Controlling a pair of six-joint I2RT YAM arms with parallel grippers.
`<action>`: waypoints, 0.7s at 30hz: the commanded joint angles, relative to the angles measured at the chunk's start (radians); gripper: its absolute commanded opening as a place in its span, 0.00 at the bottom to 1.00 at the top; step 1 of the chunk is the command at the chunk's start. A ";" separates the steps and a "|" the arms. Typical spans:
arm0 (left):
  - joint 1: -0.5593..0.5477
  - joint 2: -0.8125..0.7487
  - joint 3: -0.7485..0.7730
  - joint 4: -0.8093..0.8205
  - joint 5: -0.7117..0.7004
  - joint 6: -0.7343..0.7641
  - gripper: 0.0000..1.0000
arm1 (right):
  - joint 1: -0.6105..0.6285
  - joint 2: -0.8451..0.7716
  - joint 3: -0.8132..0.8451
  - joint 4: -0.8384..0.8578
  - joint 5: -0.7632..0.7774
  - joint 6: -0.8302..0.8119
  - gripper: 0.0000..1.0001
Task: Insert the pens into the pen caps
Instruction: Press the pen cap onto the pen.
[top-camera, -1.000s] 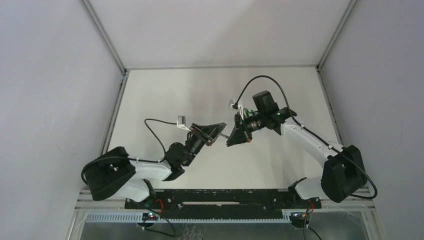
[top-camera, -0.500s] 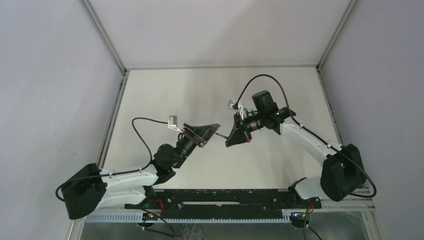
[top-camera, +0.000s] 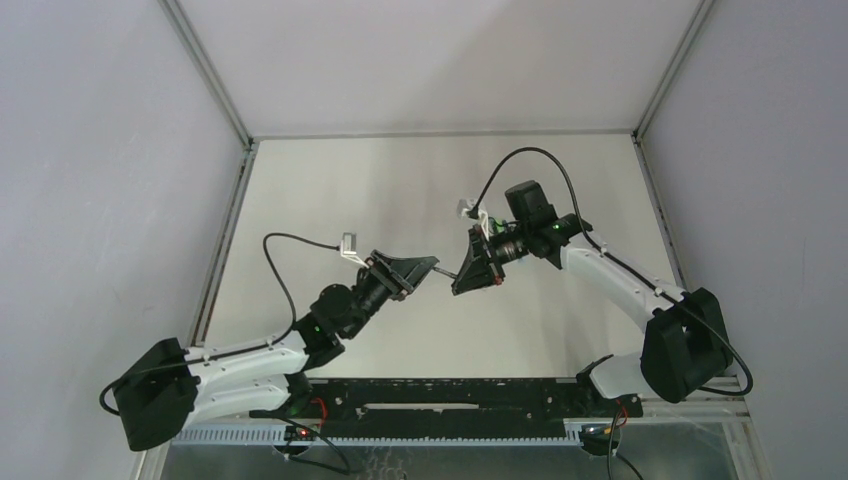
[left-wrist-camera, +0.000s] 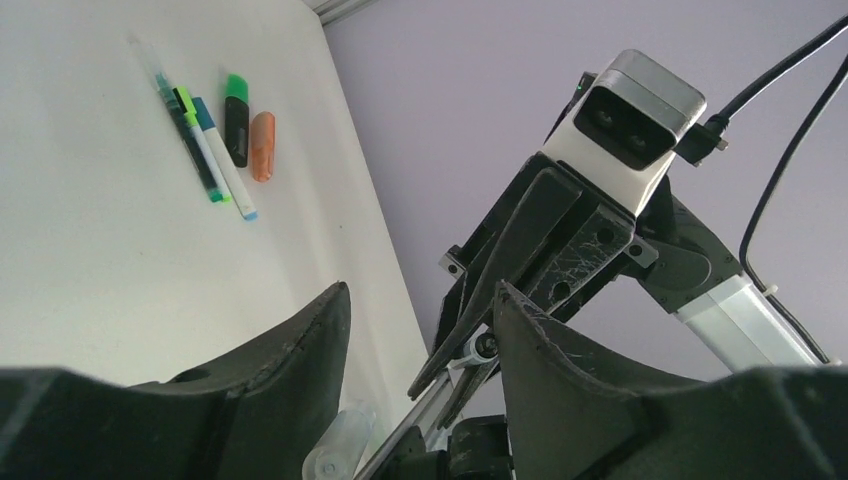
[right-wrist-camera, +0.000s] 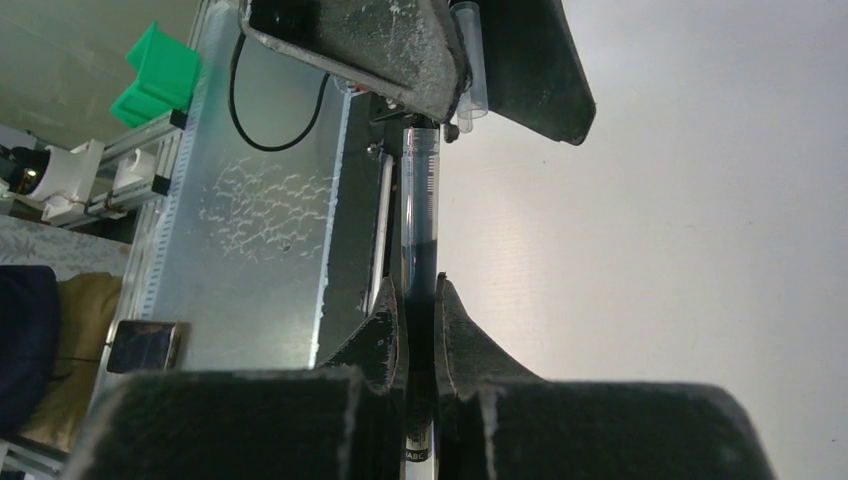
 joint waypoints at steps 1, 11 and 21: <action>0.021 -0.007 0.034 -0.021 0.017 -0.010 0.57 | 0.026 -0.018 0.033 -0.014 -0.004 -0.062 0.00; 0.073 0.021 0.036 -0.035 0.051 -0.107 0.45 | 0.056 0.072 0.064 -0.055 0.048 -0.062 0.00; 0.101 0.054 0.023 -0.008 0.053 -0.160 0.08 | 0.067 0.098 0.064 -0.041 0.078 -0.042 0.00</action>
